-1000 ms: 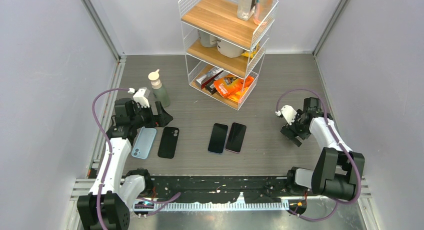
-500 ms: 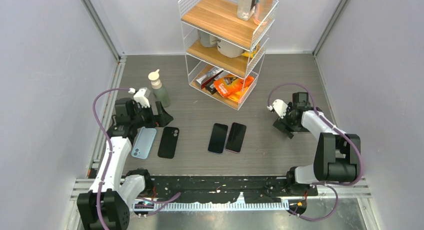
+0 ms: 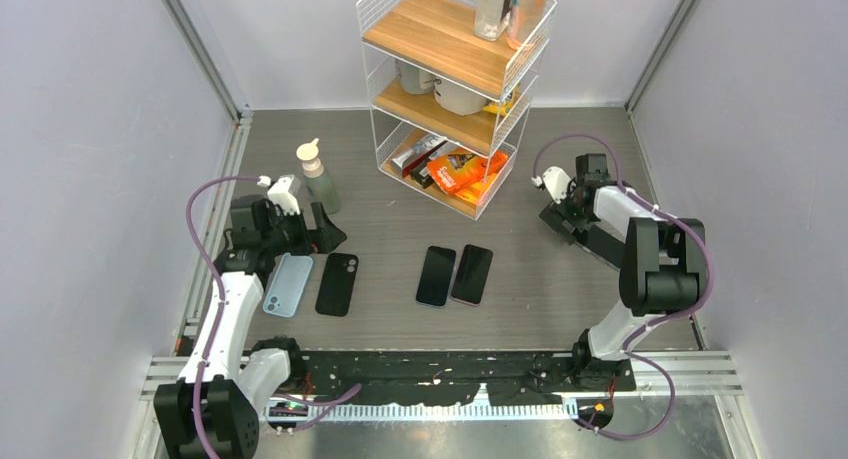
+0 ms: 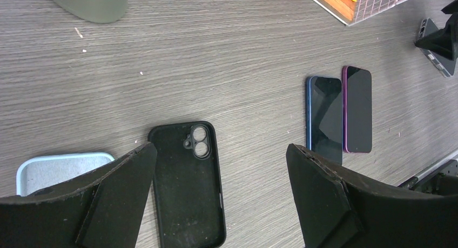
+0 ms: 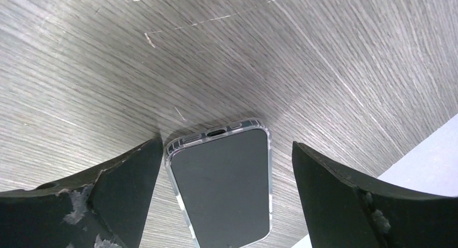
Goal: Take the phone out of the phone case
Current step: Move the phone to the center of the board, then pick up the phone at the center of the board.
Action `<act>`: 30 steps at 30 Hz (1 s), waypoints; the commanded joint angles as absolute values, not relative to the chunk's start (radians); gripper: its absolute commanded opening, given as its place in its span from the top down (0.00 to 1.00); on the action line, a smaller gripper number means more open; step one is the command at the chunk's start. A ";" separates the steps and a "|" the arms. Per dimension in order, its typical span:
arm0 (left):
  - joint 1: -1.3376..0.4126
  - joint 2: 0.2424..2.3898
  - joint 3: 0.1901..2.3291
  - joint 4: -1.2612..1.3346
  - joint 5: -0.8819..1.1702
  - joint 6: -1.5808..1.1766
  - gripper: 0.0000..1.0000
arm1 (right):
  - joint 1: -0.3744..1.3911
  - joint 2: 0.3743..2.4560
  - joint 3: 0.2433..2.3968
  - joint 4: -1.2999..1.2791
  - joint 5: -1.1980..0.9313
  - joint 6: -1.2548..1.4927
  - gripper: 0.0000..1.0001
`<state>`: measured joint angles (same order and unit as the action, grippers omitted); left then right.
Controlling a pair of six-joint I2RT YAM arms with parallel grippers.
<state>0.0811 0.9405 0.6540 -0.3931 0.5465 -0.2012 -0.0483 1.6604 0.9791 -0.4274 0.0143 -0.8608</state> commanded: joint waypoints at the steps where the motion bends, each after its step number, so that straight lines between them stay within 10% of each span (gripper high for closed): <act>1: 0.087 0.931 0.683 -0.356 0.555 -0.190 0.06 | -0.082 1.671 1.039 -0.469 -0.048 -0.862 0.05; 30: 0.087 0.972 0.718 -0.399 0.542 -0.164 0.06 | -0.449 1.842 1.139 -0.740 -0.241 -1.201 0.05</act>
<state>0.0811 0.9611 0.6582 -0.3988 0.5419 -0.1867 -0.4103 1.8004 1.1393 -0.7197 -0.2985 -1.1095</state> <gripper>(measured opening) 0.942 0.954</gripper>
